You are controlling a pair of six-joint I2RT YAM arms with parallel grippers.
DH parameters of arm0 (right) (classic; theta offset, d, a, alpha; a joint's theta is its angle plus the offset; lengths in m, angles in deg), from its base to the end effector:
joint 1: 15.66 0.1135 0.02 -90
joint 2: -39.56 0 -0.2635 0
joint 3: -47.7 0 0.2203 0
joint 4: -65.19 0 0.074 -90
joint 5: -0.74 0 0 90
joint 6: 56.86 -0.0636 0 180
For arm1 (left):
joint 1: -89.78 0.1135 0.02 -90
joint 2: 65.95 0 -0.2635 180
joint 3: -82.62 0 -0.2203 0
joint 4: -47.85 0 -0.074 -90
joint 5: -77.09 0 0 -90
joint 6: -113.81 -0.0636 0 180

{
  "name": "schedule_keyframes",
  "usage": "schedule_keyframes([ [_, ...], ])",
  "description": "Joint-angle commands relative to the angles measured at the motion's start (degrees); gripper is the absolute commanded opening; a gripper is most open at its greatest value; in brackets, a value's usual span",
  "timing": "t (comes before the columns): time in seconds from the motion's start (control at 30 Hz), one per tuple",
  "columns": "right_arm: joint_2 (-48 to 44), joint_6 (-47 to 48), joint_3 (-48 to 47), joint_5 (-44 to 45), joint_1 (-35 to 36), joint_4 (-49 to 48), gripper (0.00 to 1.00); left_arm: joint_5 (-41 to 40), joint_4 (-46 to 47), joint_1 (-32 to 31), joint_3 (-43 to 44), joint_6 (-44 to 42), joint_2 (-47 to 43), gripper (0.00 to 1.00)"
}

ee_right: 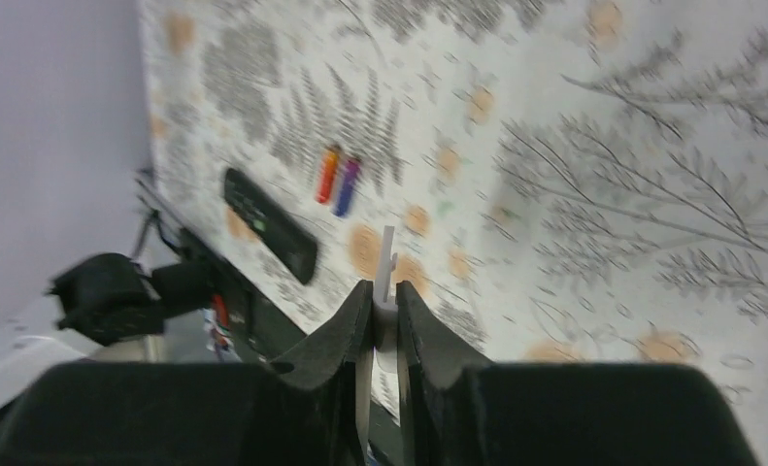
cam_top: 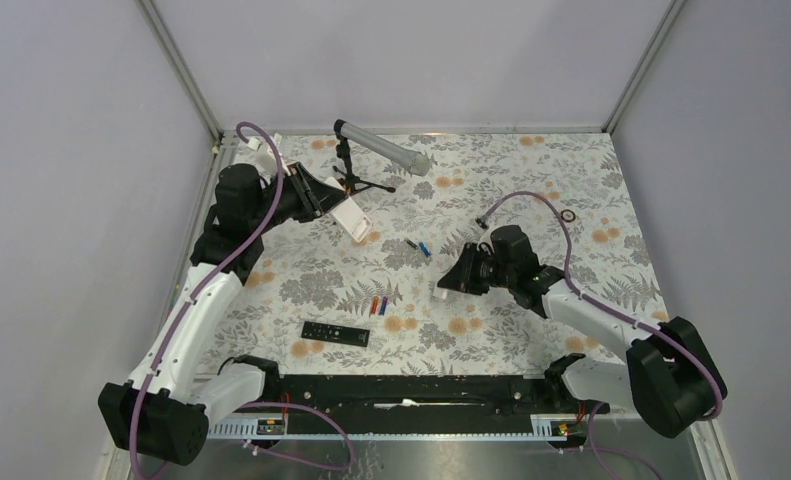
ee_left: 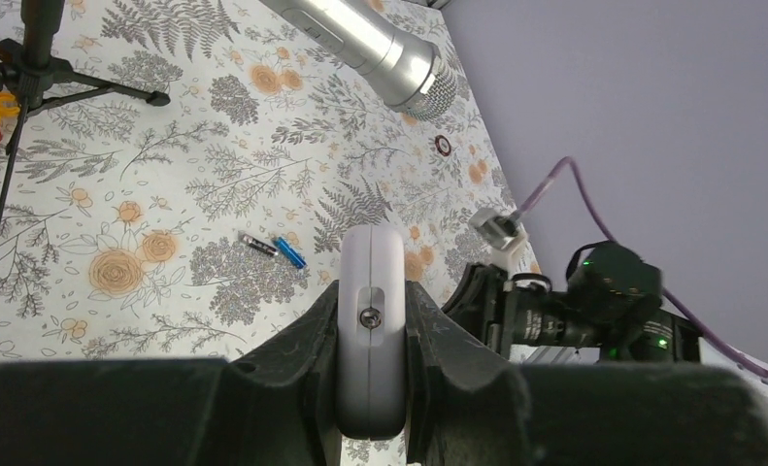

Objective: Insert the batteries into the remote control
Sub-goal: Place the battery cover at the center of the board.

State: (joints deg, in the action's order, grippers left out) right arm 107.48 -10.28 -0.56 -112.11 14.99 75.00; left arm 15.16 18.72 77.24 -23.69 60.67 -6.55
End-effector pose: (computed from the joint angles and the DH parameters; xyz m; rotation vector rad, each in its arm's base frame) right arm 0.1972 0.1456 0.2183 -0.0135 2.2726 1.1574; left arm 0.2133 -0.0781 0.3614 -0.0428 1.9291 -1.0397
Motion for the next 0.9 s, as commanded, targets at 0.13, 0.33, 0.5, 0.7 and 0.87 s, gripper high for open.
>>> schedule_keyframes([
  [0.13, 2.8, 9.3, 4.7, -1.7, -2.5, 4.0, 0.05, 3.7, 7.2, 0.0, 0.0, -0.7, -1.0, 0.0],
  [0.33, 5.6, 8.5, 6.1, 2.4, -3.2, 4.5, 0.24, 4.8, 9.7, 0.0, -1.4, 0.2, -1.9, 0.0],
  [0.5, 5.1, 8.2, 3.0, 10.5, -3.2, 12.0, 0.48, 4.6, 10.5, 0.0, -1.5, 1.0, -2.6, 0.0],
  [0.7, -3.7, 11.1, -3.0, 15.0, -3.2, 16.6, 0.87, 6.1, 12.2, 0.0, -1.9, 0.9, -3.5, 0.0],
  [0.87, -7.7, 11.9, -9.1, -3.4, -3.2, 3.1, 0.92, 12.5, 15.8, 0.0, -2.0, 2.4, -3.2, 0.0],
])
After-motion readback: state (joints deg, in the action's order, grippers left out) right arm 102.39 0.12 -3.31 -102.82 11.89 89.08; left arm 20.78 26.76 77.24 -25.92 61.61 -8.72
